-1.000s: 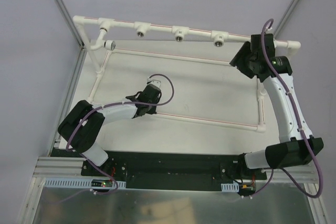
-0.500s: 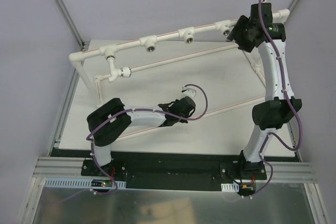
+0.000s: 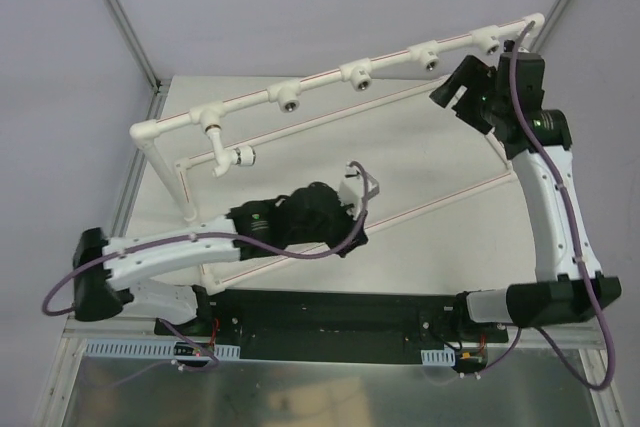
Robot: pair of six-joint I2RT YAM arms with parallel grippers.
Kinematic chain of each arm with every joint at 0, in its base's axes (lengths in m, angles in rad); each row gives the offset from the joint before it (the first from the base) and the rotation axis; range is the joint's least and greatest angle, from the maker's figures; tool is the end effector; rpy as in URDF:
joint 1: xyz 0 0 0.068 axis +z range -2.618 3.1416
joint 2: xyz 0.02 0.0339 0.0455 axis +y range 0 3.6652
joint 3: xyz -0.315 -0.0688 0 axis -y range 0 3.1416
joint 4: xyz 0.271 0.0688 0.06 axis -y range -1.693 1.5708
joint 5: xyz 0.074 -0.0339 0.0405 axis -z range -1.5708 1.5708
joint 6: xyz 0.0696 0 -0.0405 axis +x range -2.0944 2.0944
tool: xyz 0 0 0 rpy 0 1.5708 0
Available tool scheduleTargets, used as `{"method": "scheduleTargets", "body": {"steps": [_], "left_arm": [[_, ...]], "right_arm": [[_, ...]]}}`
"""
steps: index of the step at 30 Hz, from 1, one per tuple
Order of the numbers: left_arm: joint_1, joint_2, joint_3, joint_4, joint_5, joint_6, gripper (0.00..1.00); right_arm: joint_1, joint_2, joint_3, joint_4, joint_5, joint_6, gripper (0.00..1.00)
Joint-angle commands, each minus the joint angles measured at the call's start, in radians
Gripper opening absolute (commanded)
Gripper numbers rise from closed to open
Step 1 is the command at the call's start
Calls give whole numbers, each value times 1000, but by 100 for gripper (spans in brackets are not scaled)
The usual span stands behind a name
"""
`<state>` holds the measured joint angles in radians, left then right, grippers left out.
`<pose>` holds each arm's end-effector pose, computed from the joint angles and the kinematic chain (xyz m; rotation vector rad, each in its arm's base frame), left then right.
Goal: Install the water faucets
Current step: Adjust the adaptor at the center of the board.
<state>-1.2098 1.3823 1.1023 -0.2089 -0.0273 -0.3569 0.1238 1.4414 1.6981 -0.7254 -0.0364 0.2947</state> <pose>0.1306 -0.3406 0.3383 0.8919 2.0067 -0.9096 0.3513 0.0463 0.4879 0.1523 2.0466 0.2985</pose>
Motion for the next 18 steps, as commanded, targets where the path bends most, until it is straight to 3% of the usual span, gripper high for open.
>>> {"method": "scheduleTargets", "body": {"steps": [1,4,9,11,14,18], "left_arm": [[3,-262,48,-98,38,88,17],[4,-373,135,-196,-95,162,25],[38,-417,326,-306,-345,315,39],[145,-404,410,-343,-317,346,40],[411,-375,505,-371,-130,332,39],[564,-278,669,-470,-56,410,44]], "right_arm": [[4,-203,-144,127,-33,63,84],[8,-289,-231,141,-77,92,84],[28,-364,-298,133,-97,113,85],[42,-380,-313,129,-102,113,85],[74,-395,-327,110,-96,104,85],[128,-412,-350,98,-85,90,86]]}}
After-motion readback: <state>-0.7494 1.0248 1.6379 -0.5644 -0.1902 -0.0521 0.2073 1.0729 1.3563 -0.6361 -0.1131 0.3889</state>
